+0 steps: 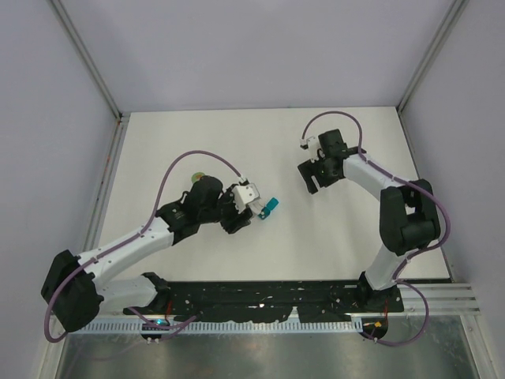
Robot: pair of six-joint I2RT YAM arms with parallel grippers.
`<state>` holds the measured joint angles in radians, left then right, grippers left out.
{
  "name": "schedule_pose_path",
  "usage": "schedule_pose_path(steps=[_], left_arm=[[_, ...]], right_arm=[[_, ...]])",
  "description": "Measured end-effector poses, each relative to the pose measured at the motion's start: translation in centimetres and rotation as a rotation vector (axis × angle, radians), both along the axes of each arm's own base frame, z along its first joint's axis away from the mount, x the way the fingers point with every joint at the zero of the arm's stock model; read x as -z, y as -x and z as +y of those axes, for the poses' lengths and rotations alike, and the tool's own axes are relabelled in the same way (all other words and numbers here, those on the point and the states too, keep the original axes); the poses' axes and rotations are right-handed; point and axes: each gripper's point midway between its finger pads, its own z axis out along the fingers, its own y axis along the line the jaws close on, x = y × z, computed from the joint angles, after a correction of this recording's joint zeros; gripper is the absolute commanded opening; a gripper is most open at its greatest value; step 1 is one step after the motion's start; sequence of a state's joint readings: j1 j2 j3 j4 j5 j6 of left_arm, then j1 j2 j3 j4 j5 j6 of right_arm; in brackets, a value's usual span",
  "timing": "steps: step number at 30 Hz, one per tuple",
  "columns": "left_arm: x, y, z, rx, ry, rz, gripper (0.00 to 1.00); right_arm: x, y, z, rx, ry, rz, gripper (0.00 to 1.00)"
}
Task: Sort the pills into containers
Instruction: Pour the pill into the pill container, then screw the lid of the pill bottle onto the pill bottle.
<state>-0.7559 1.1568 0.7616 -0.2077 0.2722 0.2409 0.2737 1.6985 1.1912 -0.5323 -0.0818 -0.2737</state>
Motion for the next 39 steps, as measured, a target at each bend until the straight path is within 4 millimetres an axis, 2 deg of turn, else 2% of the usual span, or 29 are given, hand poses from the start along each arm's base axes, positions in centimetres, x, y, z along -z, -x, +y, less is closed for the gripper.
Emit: schedule_pose_path(steps=[6,17,31,36,39], left_arm=[[-0.7,0.5,0.1,0.020,0.002,0.006,0.00],[-0.5,0.9,0.2,0.031,-0.002,0.024,0.00],[-0.4,0.9,0.2,0.031,-0.004,0.027,0.00],[-0.3,0.9,0.2,0.032,-0.006,0.031,0.00],[-0.3,1.0,0.2,0.033,-0.006,0.031,0.00]], right_arm=[[3.1,0.5,-1.3,0.015,0.065,0.082,0.81],[5.1,0.9,-1.5,0.008,0.077,0.141,0.76],[5.3,0.1,-0.7,-0.005,0.050,0.149,0.68],[5.3,-0.2,-0.5,-0.007,0.041,0.149,0.61],[5.4,-0.3,-0.4,-0.009,0.035,0.150,0.53]])
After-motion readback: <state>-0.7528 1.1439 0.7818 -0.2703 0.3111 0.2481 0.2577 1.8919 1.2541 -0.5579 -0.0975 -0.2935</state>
